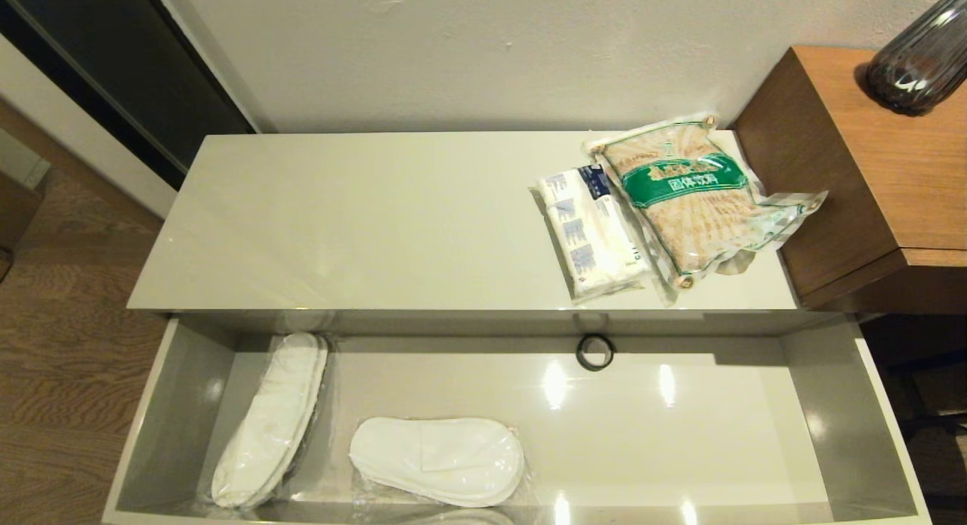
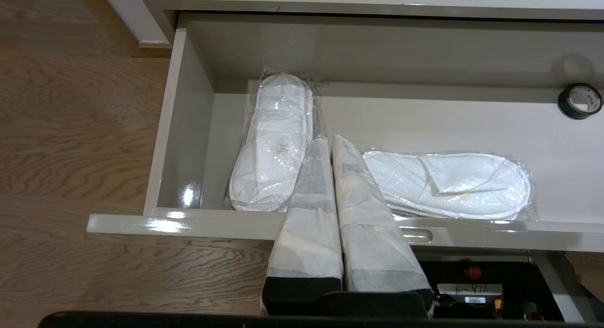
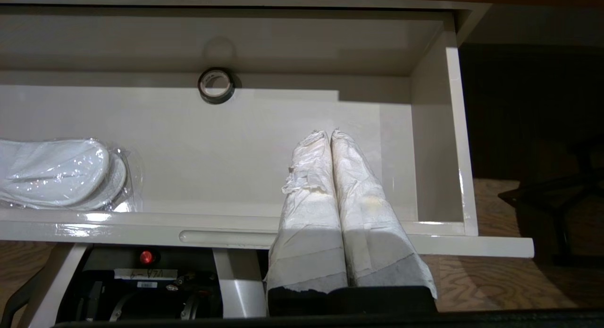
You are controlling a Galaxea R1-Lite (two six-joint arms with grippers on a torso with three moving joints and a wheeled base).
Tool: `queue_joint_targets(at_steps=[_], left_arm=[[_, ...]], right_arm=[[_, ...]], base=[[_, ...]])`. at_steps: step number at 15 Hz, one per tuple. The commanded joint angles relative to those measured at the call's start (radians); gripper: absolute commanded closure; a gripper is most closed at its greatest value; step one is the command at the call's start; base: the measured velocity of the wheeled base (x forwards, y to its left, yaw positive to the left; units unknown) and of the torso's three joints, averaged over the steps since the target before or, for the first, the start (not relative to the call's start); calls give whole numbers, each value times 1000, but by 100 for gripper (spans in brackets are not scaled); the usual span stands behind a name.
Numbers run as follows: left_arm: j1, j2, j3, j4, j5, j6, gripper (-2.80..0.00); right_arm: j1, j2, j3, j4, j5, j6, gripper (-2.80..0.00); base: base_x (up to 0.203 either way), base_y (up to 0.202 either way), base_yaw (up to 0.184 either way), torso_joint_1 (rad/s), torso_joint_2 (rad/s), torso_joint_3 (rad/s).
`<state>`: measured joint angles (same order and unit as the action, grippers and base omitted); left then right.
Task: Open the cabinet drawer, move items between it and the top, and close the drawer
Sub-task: Pick up the solid drinks on the table
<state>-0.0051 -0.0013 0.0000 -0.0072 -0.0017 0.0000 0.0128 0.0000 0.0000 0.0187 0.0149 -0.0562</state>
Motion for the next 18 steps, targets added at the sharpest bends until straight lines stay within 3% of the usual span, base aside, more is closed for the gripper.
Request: queue_joint_targets(at_steps=[1,16,18], left_arm=[[1,1,0,0,0,0,0],[0,1,0,0,0,0,0],[-1,1,0,0,-1,0,0]], right_arm=[[1,2,0,1,0,-2,0],[1,2,-2,-6,0,-10,0],[1,2,-111,34,19,-12,0]], base=[[0,0,0,0,0,0],[0,0,0,0,0,0],[0,0,0,0,0,0]])
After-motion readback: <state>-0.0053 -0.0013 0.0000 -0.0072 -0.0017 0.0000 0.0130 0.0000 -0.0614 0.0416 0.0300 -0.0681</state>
